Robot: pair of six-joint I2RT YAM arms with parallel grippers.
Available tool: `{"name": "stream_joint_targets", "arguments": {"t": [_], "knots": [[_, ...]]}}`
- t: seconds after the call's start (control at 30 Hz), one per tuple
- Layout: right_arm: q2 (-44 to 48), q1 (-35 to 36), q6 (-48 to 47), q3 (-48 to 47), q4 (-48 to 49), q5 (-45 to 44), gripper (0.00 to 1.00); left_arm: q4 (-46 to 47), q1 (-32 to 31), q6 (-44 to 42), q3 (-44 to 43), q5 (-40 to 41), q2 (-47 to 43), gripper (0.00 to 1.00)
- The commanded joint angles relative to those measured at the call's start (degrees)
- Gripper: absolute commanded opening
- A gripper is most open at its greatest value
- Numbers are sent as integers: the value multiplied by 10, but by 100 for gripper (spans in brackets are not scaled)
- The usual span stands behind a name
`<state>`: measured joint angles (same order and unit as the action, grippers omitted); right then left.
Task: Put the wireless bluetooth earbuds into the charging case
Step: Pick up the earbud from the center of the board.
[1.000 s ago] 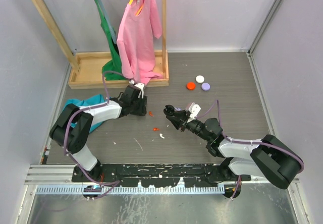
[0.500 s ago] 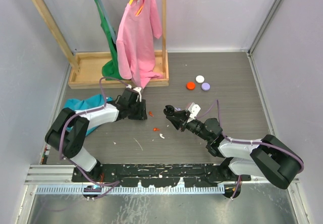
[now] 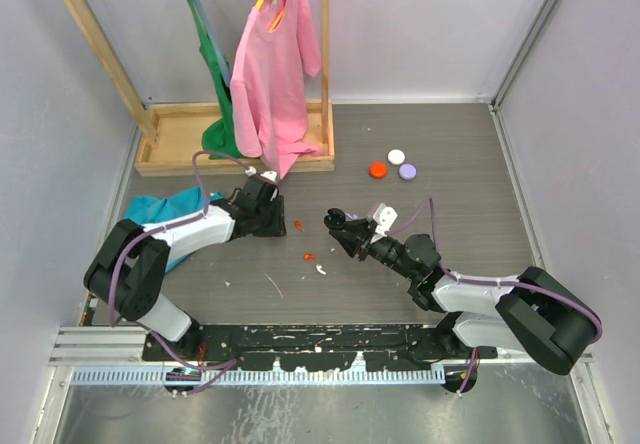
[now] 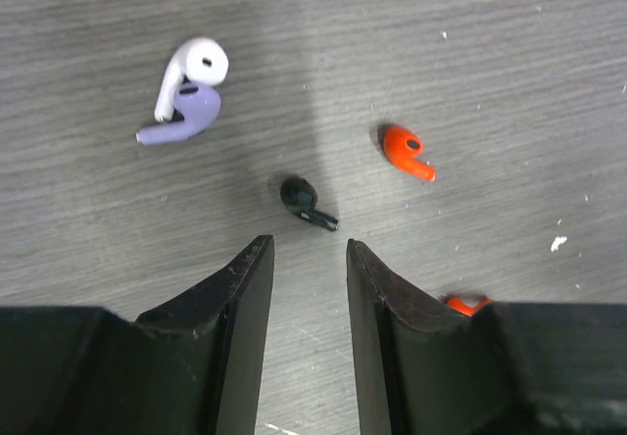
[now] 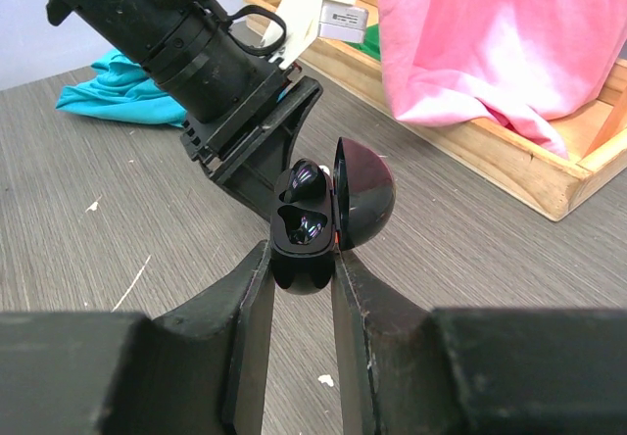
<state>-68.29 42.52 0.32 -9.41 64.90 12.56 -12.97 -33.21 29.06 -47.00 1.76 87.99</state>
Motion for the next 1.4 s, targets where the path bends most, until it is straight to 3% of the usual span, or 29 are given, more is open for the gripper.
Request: {"name": "stream_joint_targets", "arguments": {"t": [0.0,0.33,0.7,1.03,1.1,1.37], "knots": [[7,1,-2,-10,31,-2,2,10,1,-3,-37,25,25,37],[9,1,-3,-11,27,0,2,19,1,-24,-55,36,61,34],[12,1,-3,-11,25,1,2,2,-2,-56,-66,26,81,25],[13,1,-2,-12,24,5,2,-137,-63,-192,-117,39,91,19],[12,1,-2,-12,23,5,2,-145,-73,-216,-124,7,88,17],[12,1,-2,-12,24,5,2,-227,-92,-237,-166,21,108,19]]}}
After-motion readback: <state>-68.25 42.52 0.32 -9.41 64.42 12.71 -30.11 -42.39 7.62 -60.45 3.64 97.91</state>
